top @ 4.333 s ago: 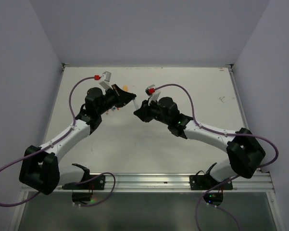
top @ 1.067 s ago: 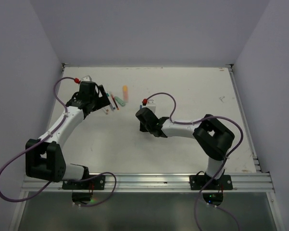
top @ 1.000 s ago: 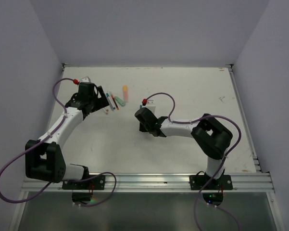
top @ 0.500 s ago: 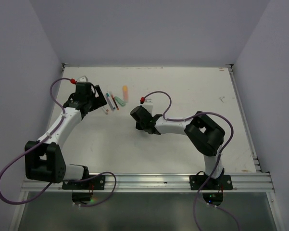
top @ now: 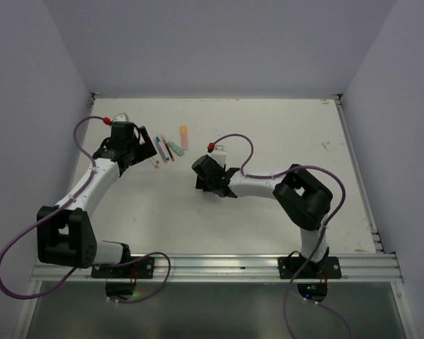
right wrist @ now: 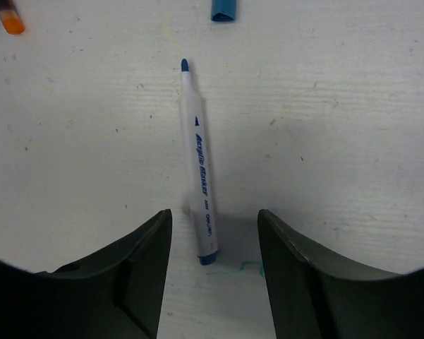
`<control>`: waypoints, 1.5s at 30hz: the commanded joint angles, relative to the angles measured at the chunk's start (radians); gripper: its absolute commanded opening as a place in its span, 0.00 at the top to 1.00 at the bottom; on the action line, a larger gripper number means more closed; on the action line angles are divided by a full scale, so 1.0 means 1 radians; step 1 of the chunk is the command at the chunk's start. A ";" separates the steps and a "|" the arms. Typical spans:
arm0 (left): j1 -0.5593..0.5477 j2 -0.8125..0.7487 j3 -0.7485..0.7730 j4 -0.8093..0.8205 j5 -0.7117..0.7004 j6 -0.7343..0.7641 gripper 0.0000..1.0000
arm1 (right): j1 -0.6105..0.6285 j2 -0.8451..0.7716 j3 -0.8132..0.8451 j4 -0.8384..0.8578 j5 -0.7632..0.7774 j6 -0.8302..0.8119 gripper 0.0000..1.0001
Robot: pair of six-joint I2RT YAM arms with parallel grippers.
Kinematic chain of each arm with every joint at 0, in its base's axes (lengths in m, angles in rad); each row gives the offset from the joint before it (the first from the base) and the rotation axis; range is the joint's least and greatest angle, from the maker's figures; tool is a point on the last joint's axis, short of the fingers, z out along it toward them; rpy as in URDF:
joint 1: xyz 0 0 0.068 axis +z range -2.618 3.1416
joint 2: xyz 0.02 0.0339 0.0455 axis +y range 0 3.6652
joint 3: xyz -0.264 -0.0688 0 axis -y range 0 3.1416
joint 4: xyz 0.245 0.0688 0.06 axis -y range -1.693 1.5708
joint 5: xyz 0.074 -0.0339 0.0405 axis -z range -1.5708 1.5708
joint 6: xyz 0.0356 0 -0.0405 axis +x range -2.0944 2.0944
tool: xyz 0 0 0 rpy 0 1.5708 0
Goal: Open the pen caps
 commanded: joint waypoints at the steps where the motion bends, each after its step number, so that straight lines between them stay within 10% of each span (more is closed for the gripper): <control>1: 0.009 0.015 0.007 0.035 0.007 -0.023 0.00 | 0.000 -0.125 -0.023 -0.055 0.011 -0.027 0.43; 9: 0.018 0.090 0.019 0.053 -0.001 -0.105 0.01 | -0.007 -0.411 -0.098 -0.018 -0.012 -0.285 0.02; 29: 0.052 0.447 0.286 0.021 -0.141 -0.207 0.47 | -0.049 -0.761 -0.394 0.050 -0.022 -0.455 0.02; 45: 0.074 0.633 0.412 -0.025 -0.133 -0.184 0.57 | -0.067 -0.782 -0.437 0.059 -0.039 -0.440 0.02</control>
